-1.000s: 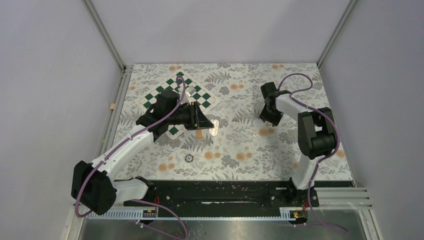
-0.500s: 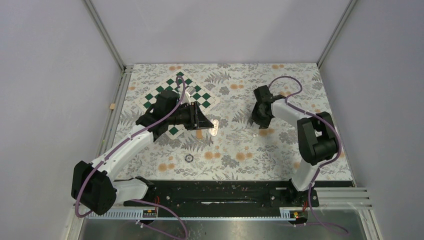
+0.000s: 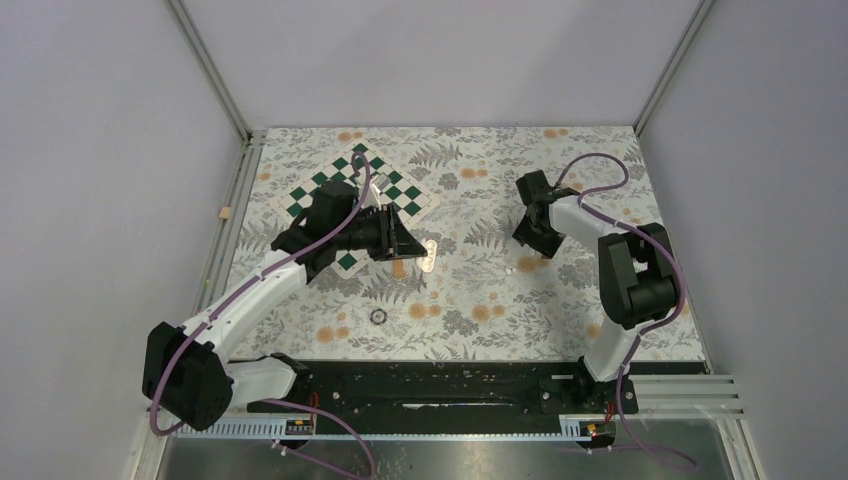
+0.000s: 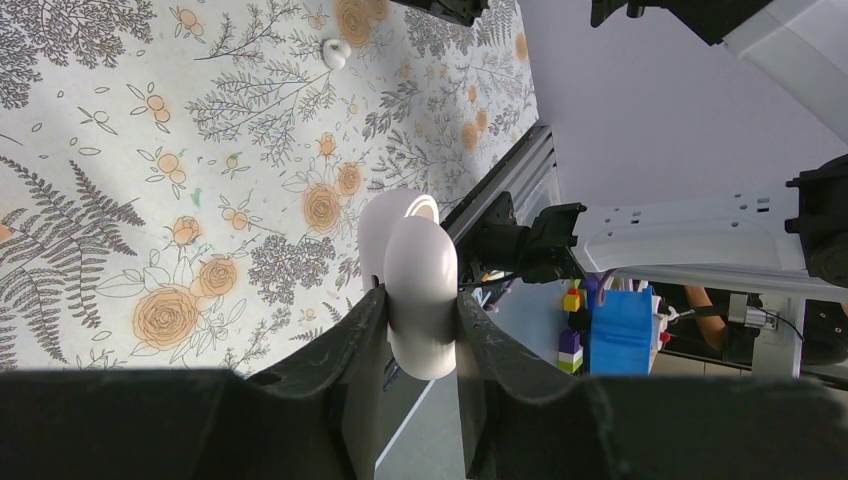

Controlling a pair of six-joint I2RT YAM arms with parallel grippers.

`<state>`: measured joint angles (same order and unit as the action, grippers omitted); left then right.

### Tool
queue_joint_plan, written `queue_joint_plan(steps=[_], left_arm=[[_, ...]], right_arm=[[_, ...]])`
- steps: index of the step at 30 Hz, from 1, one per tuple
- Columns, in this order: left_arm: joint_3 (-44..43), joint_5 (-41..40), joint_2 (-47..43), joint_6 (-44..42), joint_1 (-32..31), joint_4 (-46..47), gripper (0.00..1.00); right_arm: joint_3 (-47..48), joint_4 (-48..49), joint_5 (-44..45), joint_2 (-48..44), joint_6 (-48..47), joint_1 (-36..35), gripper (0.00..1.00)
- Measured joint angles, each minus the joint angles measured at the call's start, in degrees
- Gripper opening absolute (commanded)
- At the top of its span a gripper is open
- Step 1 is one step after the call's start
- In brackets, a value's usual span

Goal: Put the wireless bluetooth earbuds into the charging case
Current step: Move the earbud to the center of the board.

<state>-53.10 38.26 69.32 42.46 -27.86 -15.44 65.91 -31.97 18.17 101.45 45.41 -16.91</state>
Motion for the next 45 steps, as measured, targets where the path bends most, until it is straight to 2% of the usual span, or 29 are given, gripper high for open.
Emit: queue_joint_plan(steps=[8,21,27,31,39,45], left_arm=[[0.13,0.0,-0.35,0.0,0.0,-0.31,0.21],[0.13,0.02,-0.35,0.0,0.0,-0.37,0.21],[0.13,0.04,-0.37,-0.04,0.0,-0.42,0.21],[0.13,0.09,-0.46,-0.28,0.0,-0.66,0.21],[0.13,0.11,-1.05,-0.48,0.11,-1.25,0.21],[0.13,0.13,-1.49,-0.48,0.11,-1.29,0.21]], right_arm=[[0.0,0.09,0.83,0.79,6.95,0.79,0.63],[1.49,-0.46,0.87,2.43,12.5,0.76,0.59],[-6.29,2.69,3.15,-1.92,21.62,0.76,0.59],[-6.67,3.17,3.93,-2.08,25.31,0.74,0.58],[-3.85,3.21,3.82,-0.68,26.51,0.46,0.47],[-2.99,2.58,3.8,0.17,26.34,0.35,0.45]])
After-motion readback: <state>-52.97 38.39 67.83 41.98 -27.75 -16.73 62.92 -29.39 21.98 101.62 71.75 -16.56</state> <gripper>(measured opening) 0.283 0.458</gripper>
